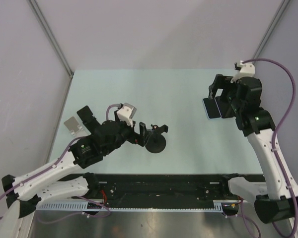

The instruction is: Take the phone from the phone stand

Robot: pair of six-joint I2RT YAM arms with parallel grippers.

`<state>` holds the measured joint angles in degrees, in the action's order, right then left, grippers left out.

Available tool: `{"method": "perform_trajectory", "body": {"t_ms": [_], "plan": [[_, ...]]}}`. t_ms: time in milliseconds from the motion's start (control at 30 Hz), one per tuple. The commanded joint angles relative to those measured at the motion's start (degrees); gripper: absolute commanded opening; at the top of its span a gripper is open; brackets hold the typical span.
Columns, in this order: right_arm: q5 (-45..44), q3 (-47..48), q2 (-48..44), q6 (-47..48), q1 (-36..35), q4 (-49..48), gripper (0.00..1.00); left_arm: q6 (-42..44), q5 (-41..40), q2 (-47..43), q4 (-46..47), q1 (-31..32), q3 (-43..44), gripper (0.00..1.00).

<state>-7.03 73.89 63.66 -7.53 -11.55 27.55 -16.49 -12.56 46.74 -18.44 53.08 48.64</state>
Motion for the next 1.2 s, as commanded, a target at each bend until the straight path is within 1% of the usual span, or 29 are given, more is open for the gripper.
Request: {"method": "perform_trajectory", "body": {"t_ms": [0, 67, 133, 267, 300, 333, 433, 533, 567, 667, 733, 800, 833, 1000, 1033, 1133, 1167], "plan": [[-3.07, -3.30, -8.10, -4.15, -0.31, 1.54, 1.00, -7.05, -15.29, 4.39, 0.95, 8.33, 3.73, 1.00], [-4.22, -5.59, -12.75, -4.77, -0.31, 1.54, 1.00, -9.43, -20.55, 5.99, 1.03, 10.80, 4.26, 1.00], [-5.89, -7.17, -17.05, -6.53, -0.40, 1.28, 1.00, -11.18, -23.29, 8.62, 0.95, 13.80, 5.14, 1.00], [-8.52, -12.35, -23.21, -8.90, -0.40, 1.01, 1.00, -12.69, -29.88, 13.72, 0.68, 17.58, 6.64, 1.00], [-9.49, -13.32, -24.36, -8.99, -0.58, 0.84, 1.00, -12.78, -33.20, 14.60, 0.60, 18.98, 7.08, 1.00], [-9.84, -14.20, -25.33, -8.99, -0.75, 0.32, 1.00, -12.78, -34.80, 16.78, 0.42, 19.69, 7.43, 1.00], [-11.25, -17.02, -29.02, -8.64, -1.72, -0.48, 1.00, -13.21, -37.71, 19.17, -0.20, 20.75, 8.13, 0.99], [-13.80, -18.42, -30.87, -7.68, -3.56, -0.57, 1.00, -13.83, -39.29, 21.63, -0.46, 20.66, 8.31, 0.93], [-14.59, -18.60, -31.05, -7.15, -4.87, -0.57, 1.00, -13.92, -39.56, 22.94, -0.55, 20.66, 8.48, 0.89], [-17.48, -19.48, -31.75, -6.18, -6.90, -0.30, 1.00, -13.74, -40.18, 25.41, -0.55, 20.66, 9.45, 0.80], [-18.28, -20.18, -32.28, -5.74, -7.61, -0.30, 1.00, -13.66, -40.53, 26.64, -0.55, 20.66, 10.15, 0.73], [-18.98, -20.54, -32.54, -5.48, -8.31, -0.30, 1.00, -13.57, -40.70, 28.05, -0.55, 20.66, 10.51, 0.68], [-19.34, -20.89, -32.81, -5.48, -8.40, -0.22, 1.00, -13.57, -40.53, 28.31, -0.64, 20.66, 10.59, 0.63], [-20.22, -21.68, -33.51, -5.21, -9.10, -0.30, 1.00, -13.74, -39.12, 29.37, -0.72, 20.66, 10.77, 0.53], [-20.39, -21.77, -33.60, -5.13, -9.28, -0.39, 1.00, -13.74, -39.12, 29.37, -0.72, 20.66, 10.68, 0.49], [-20.39, -22.03, -33.69, -5.04, -9.37, -0.39, 1.00, -13.57, -39.38, 28.15, -0.99, 20.57, 9.98, 0.41], [-20.31, -22.21, -33.69, -4.95, -9.45, -0.39, 1.00, -13.48, -39.47, 27.53, -0.99, 20.49, 9.37, 0.40]]}}
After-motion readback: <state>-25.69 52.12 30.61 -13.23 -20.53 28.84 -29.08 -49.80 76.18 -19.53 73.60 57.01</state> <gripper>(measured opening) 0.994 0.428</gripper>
